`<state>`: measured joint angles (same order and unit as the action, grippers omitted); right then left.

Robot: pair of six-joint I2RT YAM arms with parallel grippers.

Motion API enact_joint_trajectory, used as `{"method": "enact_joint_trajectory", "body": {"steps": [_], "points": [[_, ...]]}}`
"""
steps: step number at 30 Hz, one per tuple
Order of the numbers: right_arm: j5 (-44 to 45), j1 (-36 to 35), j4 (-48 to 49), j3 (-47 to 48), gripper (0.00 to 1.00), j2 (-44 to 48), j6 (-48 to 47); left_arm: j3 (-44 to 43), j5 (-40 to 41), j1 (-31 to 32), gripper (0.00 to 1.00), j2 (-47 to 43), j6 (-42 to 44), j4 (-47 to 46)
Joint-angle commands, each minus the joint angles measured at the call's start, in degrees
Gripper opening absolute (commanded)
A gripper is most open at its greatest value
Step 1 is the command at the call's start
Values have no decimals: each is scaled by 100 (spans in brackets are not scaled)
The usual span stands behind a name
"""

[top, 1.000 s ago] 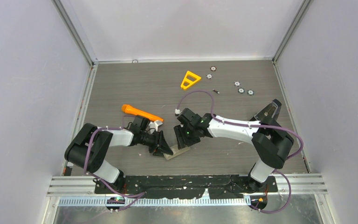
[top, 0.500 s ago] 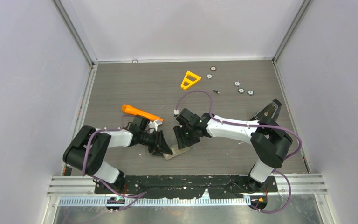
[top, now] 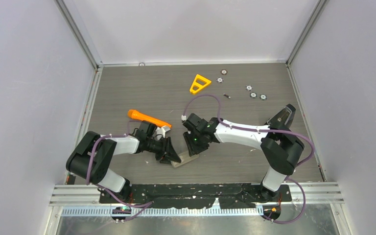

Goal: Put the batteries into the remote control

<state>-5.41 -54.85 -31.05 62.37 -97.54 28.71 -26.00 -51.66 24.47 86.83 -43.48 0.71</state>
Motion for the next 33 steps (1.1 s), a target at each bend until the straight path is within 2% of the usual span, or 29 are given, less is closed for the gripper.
{"method": "enact_joint_trajectory", "body": {"steps": [1, 22, 27, 33], "points": [[-221, -210, 241, 106, 38, -384, 14, -35, 443, 68, 0, 20, 159, -83], [-1141, -228, 997, -105, 38, -516, -508, -136, 399, 163, 0, 58, 299, -89], [-593, -232, 733, 7, 37, -401, -426, -157, 544, 163, 0, 3, 316, 211], [325, -228, -114, 385, 40, -204, -211, -259, 784, 163, 0, -63, 327, 557]]}}
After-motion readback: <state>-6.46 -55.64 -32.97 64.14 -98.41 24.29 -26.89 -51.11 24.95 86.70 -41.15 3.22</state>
